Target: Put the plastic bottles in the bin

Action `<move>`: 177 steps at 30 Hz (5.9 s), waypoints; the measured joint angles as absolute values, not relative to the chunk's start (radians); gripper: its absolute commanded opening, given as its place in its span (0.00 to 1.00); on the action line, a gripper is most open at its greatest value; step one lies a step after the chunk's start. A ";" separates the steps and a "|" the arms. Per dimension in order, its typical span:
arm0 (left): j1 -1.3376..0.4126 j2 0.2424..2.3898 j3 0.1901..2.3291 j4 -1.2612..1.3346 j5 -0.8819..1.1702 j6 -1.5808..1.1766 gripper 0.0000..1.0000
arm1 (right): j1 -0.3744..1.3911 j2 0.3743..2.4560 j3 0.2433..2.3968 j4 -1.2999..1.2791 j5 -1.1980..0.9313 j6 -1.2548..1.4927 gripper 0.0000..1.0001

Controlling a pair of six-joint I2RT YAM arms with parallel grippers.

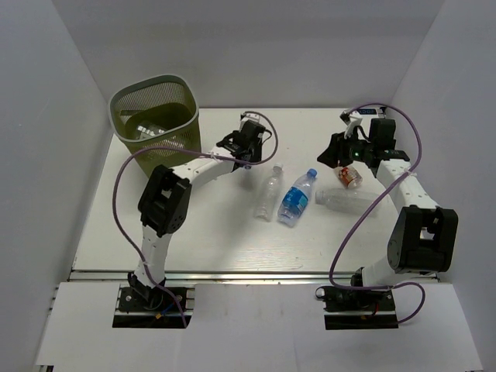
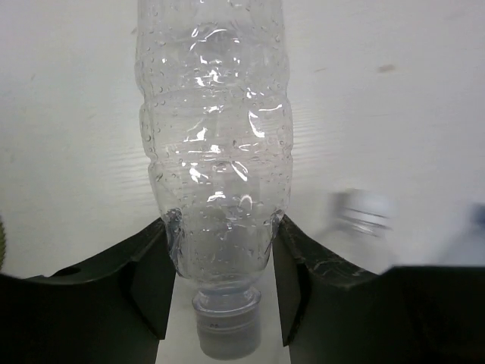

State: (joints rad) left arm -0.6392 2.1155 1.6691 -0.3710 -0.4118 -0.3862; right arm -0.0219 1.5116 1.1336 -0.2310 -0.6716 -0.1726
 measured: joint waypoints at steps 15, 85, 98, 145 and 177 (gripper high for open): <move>-0.657 1.592 1.773 -0.302 -0.422 -0.311 0.30 | 0.001 1.512 1.127 -0.272 -0.737 -0.222 0.50; -0.262 0.984 0.866 -0.666 0.626 -0.219 0.99 | 0.499 1.962 1.998 -0.041 -0.427 0.147 0.22; -0.347 1.081 0.758 -0.553 0.651 -0.260 0.99 | 0.693 2.280 2.335 0.672 -0.498 0.257 0.33; -0.960 2.273 1.734 -0.305 0.098 -0.308 0.94 | -0.114 1.486 1.526 -0.672 -0.527 -0.374 0.80; -0.551 1.707 2.032 -0.641 -0.508 -0.215 0.32 | -0.210 1.562 1.297 -1.073 -0.678 -1.393 0.84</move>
